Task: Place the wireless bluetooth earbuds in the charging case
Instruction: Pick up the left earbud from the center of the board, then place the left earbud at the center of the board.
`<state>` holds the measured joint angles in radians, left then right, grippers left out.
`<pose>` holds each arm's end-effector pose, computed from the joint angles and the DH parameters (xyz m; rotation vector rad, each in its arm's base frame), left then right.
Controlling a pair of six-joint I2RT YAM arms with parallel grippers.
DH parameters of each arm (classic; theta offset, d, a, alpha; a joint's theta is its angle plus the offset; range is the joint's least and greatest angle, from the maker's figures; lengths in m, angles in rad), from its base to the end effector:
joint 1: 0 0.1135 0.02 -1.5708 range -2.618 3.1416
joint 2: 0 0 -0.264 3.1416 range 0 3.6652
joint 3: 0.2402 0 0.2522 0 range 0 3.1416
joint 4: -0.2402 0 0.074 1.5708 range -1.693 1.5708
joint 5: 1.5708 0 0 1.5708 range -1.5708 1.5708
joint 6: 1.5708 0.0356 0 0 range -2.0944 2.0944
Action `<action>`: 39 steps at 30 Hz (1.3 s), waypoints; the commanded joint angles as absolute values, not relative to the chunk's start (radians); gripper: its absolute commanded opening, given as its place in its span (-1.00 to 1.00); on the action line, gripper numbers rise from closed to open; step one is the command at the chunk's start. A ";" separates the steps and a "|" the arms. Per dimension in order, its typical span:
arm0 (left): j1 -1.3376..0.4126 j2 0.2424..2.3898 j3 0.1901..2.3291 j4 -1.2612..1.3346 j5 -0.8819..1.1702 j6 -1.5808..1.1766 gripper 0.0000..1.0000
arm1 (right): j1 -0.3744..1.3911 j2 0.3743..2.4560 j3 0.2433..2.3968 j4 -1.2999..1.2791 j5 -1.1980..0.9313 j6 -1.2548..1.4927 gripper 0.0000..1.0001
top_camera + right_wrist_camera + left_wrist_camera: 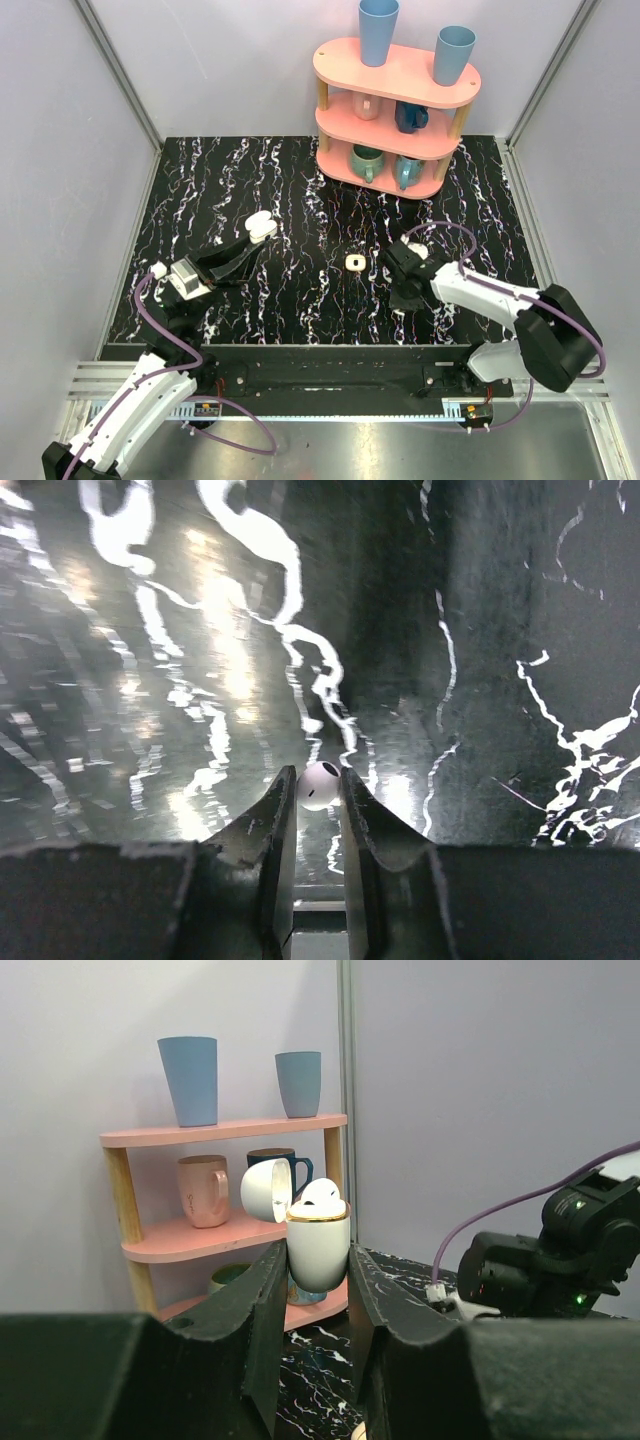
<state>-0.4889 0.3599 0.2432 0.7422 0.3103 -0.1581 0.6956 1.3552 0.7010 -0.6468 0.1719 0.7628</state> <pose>0.0926 -0.0616 0.3007 0.4480 0.8992 -0.7397 0.1755 0.1385 0.1648 0.1280 2.8232 0.0740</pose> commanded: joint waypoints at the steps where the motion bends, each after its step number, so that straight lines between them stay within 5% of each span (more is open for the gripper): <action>1: -0.486 0.365 0.273 0.795 0.334 -0.166 -1.00 | 0.703 1.218 0.820 -0.591 0.173 0.782 -0.70; 8: -0.486 0.386 0.267 0.839 0.354 -0.164 -1.00 | 0.703 1.057 0.934 -0.349 0.176 0.877 -0.70; 16: -0.486 0.474 0.268 0.965 0.391 -0.176 -1.00 | 0.706 1.055 0.926 0.277 0.059 1.019 -0.77; 26: -0.486 0.339 0.301 0.795 0.322 -0.107 -1.00 | 0.721 1.242 0.848 -0.122 -0.056 0.991 -0.74; 39: -0.486 0.344 0.298 0.775 0.301 -0.104 -1.00 | 0.813 1.345 0.733 -0.158 0.040 1.115 -0.70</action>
